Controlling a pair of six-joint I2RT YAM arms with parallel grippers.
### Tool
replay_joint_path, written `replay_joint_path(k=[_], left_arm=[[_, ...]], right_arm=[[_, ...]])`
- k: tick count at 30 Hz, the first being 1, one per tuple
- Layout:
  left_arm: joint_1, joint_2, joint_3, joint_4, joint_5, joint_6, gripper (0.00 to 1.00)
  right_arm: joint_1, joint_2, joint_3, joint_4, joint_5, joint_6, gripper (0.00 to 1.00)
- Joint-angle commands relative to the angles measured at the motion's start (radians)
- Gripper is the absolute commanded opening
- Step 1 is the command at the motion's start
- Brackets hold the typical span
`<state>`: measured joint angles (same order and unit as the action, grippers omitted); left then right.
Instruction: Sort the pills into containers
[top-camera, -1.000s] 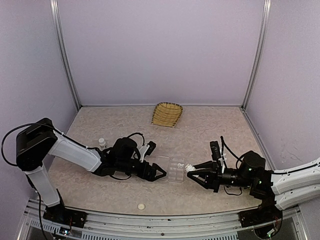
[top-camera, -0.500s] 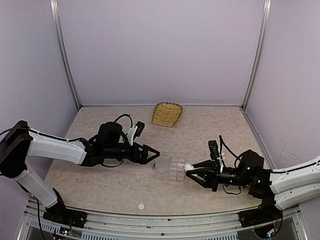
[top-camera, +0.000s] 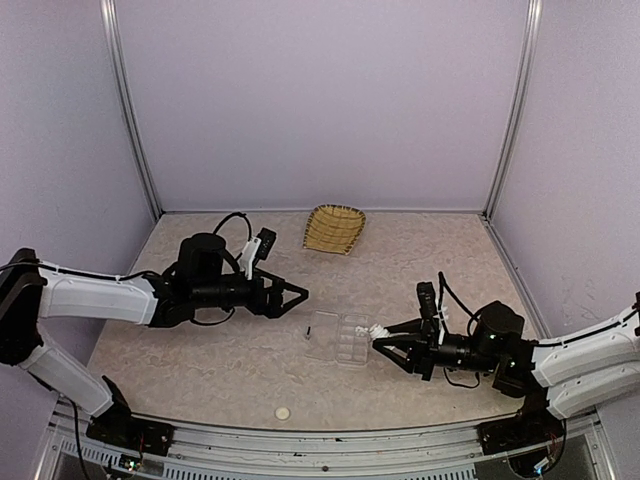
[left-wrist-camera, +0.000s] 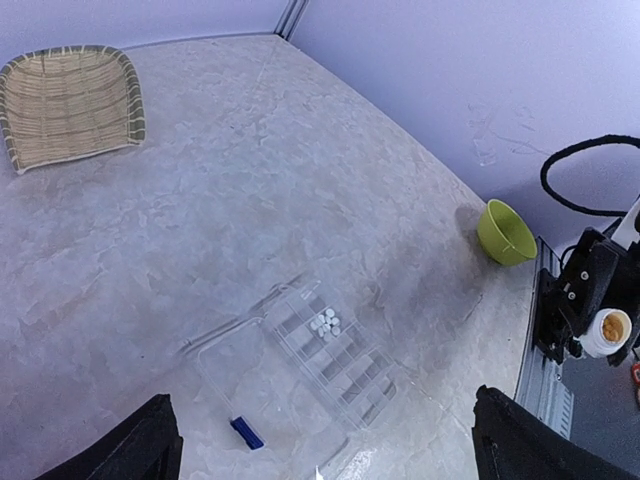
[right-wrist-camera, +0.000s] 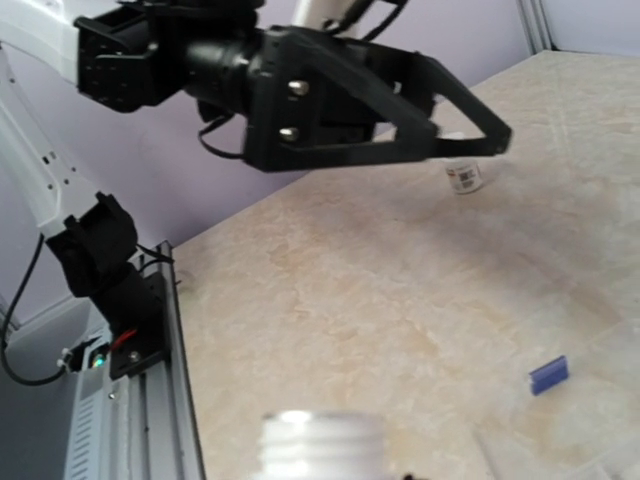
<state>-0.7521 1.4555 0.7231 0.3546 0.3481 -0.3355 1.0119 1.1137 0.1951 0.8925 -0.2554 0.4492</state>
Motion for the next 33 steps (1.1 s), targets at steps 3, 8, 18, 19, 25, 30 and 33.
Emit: replay_joint_path(k=[3, 8, 18, 19, 25, 30, 33], left_arm=[[0.007, -0.04, -0.087, 0.143, 0.04, 0.017, 0.99], [0.007, -0.046, -0.166, 0.244, 0.034, 0.032, 0.99], [0.007, -0.01, -0.187, 0.303, 0.049, 0.013, 0.99], [0.007, -0.01, -0.192, 0.311, 0.045, 0.011, 0.99], [0.008, -0.005, -0.195, 0.319, 0.045, 0.009, 0.99], [0.008, 0.008, -0.196, 0.326, 0.042, 0.006, 0.99], [0.008, 0.011, -0.195, 0.329, 0.049, 0.006, 0.99]], right_arm=[[-0.04, 0.057, -0.013, 0.106, -0.046, -0.019, 0.16], [-0.062, 0.098, -0.005, 0.136, -0.071, -0.023, 0.16], [-0.113, 0.253, -0.012, 0.286, -0.127, 0.003, 0.15], [-0.12, 0.274, -0.016, 0.312, -0.14, 0.036, 0.15], [-0.147, 0.351, -0.019, 0.364, -0.181, 0.057, 0.14], [-0.16, 0.374, -0.014, 0.359, -0.2, 0.06, 0.15], [-0.162, 0.376, -0.014, 0.338, -0.195, 0.049, 0.15]])
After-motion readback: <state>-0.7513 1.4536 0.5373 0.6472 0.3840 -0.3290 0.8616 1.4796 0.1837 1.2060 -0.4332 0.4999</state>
